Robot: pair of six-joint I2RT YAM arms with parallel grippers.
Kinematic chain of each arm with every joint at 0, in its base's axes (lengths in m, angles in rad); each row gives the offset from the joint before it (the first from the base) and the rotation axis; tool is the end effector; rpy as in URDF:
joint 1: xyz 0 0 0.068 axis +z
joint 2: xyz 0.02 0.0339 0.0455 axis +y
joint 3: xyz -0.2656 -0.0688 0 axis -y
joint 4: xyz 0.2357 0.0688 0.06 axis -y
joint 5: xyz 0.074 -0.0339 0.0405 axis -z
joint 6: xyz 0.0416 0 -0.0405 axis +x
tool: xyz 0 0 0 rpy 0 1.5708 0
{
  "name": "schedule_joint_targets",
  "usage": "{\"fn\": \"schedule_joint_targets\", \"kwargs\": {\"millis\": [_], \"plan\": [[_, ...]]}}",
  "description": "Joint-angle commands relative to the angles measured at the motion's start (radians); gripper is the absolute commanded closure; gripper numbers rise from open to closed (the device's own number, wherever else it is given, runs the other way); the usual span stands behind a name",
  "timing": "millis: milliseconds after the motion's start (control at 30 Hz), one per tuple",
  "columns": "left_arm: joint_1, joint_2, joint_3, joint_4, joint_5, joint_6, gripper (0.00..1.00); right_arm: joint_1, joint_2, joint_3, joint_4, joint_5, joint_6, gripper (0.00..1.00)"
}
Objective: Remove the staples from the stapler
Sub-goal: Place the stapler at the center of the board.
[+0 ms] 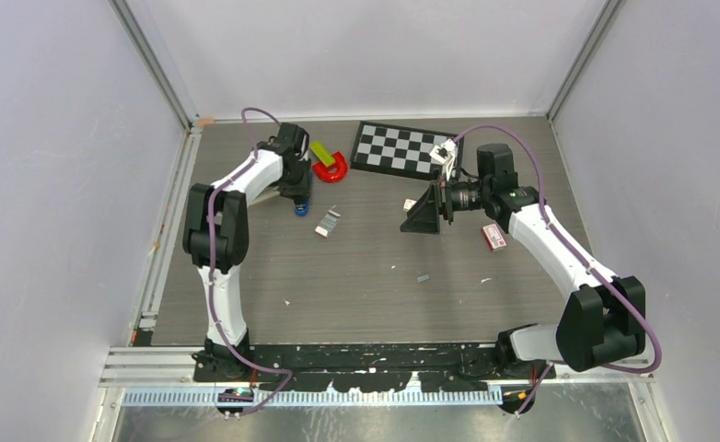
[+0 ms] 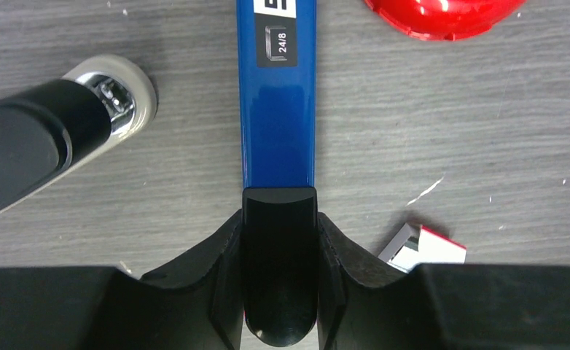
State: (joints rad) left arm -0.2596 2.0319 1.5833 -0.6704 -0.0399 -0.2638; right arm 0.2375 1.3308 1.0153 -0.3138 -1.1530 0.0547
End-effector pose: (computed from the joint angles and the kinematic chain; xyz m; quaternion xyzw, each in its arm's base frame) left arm 0.4131 -0.1080 0.1992 -0.0065 0.9744 -0.0392 0.2213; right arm 0.2564 0.1012 0.3019 -0.3144 0.7215 0.5360 0.3055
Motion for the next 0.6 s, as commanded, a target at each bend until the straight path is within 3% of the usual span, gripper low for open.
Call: {"fn": "schedule_joint_targets", "kwargs": {"millis": [0, 133, 333, 433, 567], "plan": [[0.005, 0.015, 0.081, -0.032, 0.009, -0.021, 0.61, -0.012, -0.017, -0.001, 0.036, -0.020, 0.002, 0.00], [0.005, -0.028, 0.077, -0.029, 0.004, -0.019, 0.51, -0.019, -0.020, 0.000, 0.035, -0.029, 0.003, 0.00], [0.005, -0.190, 0.015, -0.007, 0.015, -0.002, 0.48, -0.032, -0.042, 0.006, 0.016, -0.038, -0.015, 0.00], [0.005, -0.390, -0.165, 0.141, 0.073, -0.035, 0.48, -0.033, -0.067, 0.019, -0.059, -0.011, -0.110, 0.00], [0.005, -0.731, -0.578, 0.493, 0.179, -0.141, 0.43, -0.034, -0.129, 0.009, -0.111, 0.068, -0.219, 0.00]]}}
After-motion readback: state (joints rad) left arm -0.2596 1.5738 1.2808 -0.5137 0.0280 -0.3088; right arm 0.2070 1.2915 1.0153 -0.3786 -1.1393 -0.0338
